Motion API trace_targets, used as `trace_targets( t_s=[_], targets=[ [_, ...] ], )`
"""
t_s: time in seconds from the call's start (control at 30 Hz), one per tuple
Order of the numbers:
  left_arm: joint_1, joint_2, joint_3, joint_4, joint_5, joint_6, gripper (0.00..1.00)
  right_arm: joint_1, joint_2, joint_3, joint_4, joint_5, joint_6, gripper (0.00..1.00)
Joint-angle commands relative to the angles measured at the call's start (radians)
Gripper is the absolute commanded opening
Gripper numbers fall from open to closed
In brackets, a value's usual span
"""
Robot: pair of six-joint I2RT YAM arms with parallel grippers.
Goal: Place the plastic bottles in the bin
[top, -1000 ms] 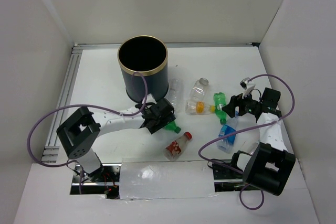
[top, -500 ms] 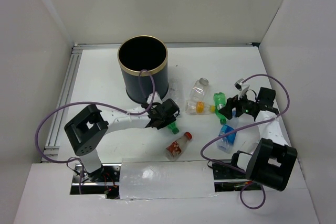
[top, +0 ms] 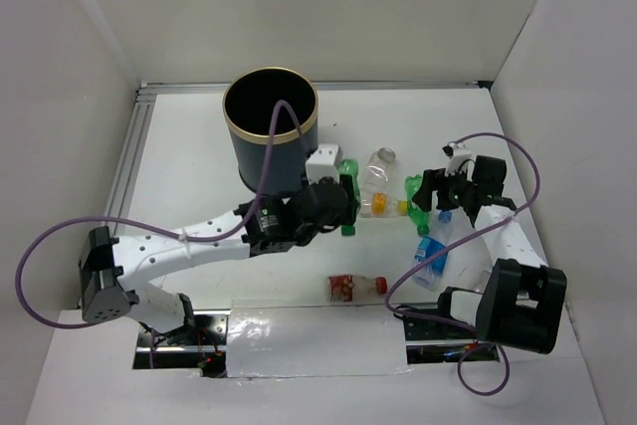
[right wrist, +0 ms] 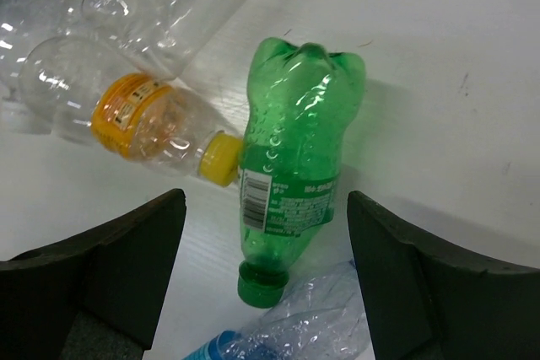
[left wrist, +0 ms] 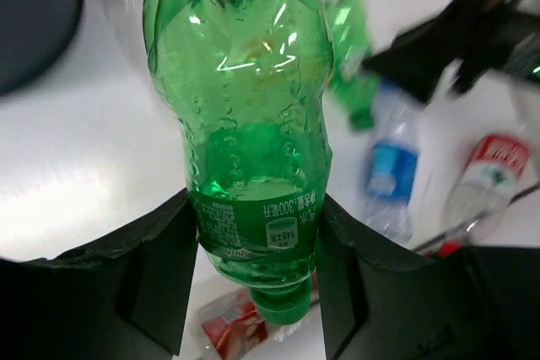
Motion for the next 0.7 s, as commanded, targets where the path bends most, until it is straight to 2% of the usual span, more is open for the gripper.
trace_targets(
  t_s=[0.0, 0.07, 0.23, 0.4, 0.5, 0.57, 0.6, 0.63, 0.67],
  targets=[
    [0.044, -0.031, 0.158, 0.123, -0.181, 0.249, 0.00, 0.032, 0.021, 0.035, 0.117, 0.123, 0.115, 0.84],
    [0.086, -0.020, 0.202, 0.181, -0.249, 0.327, 0.00, 0.041, 0.033, 0.035, 0.128, 0.156, 0.149, 0.84],
    [0.299, 0.012, 0.287, 0.300, -0.366, 0.387, 0.00, 0.061, 0.073, 0.035, 0.161, 0.193, 0.170, 0.84],
    [0.524, 0.063, 0.371, 0.263, -0.343, 0.341, 0.00, 0.081, 0.104, 0.035, 0.172, 0.225, 0.181, 0.84],
    [0.598, 0.135, 0.405, 0.223, -0.303, 0.332, 0.07, 0.091, 0.139, 0.045, 0.181, 0.258, 0.190, 0.84],
    [0.652, 0.181, 0.449, 0.137, -0.278, 0.321, 0.25, 0.115, 0.174, 0.055, 0.181, 0.282, 0.190, 0.84],
    [0.666, 0.218, 0.462, 0.110, -0.263, 0.311, 0.37, 0.115, 0.186, 0.064, 0.181, 0.304, 0.190, 0.84],
    [0.686, 0.229, 0.462, 0.097, -0.248, 0.311, 0.51, 0.129, 0.215, 0.074, 0.181, 0.320, 0.190, 0.84],
    [0.686, 0.229, 0.462, 0.088, -0.237, 0.311, 0.73, 0.144, 0.231, 0.074, 0.172, 0.332, 0.190, 0.84]
  ],
)
